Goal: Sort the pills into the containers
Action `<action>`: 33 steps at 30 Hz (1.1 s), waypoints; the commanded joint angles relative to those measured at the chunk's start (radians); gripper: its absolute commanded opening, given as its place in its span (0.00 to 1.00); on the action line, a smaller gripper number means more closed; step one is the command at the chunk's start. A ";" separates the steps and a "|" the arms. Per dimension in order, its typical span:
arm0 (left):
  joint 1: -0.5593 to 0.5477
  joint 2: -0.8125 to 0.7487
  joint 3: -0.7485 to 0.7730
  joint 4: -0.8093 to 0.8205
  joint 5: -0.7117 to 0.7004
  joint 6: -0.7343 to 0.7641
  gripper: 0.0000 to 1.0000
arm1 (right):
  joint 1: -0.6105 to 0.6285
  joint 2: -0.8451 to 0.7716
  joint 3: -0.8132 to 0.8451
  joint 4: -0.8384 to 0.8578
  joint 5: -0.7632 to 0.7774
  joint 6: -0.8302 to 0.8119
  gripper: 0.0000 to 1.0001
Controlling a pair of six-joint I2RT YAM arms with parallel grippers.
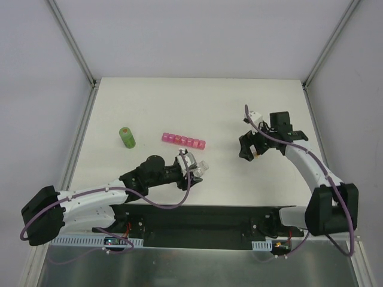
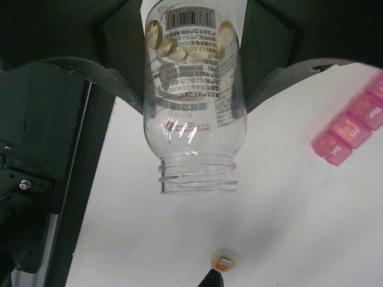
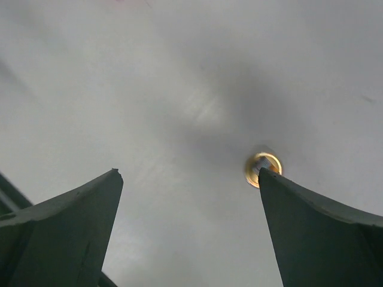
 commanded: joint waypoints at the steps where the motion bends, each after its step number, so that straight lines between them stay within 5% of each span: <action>1: 0.005 -0.099 -0.068 -0.003 0.052 -0.054 0.07 | 0.008 0.170 0.032 -0.097 0.344 -0.220 0.98; 9: 0.005 -0.192 -0.148 -0.004 0.049 -0.094 0.07 | 0.017 0.366 0.107 -0.063 0.498 -0.217 0.91; 16: 0.005 -0.234 -0.174 -0.006 0.050 -0.097 0.07 | 0.013 0.440 0.141 -0.076 0.467 -0.199 0.88; 28: 0.005 -0.274 -0.202 -0.012 0.050 -0.106 0.07 | 0.011 0.508 0.180 -0.099 0.427 -0.182 0.63; 33: 0.003 -0.277 -0.196 -0.012 0.059 -0.108 0.07 | 0.011 0.508 0.161 -0.100 0.419 -0.202 0.41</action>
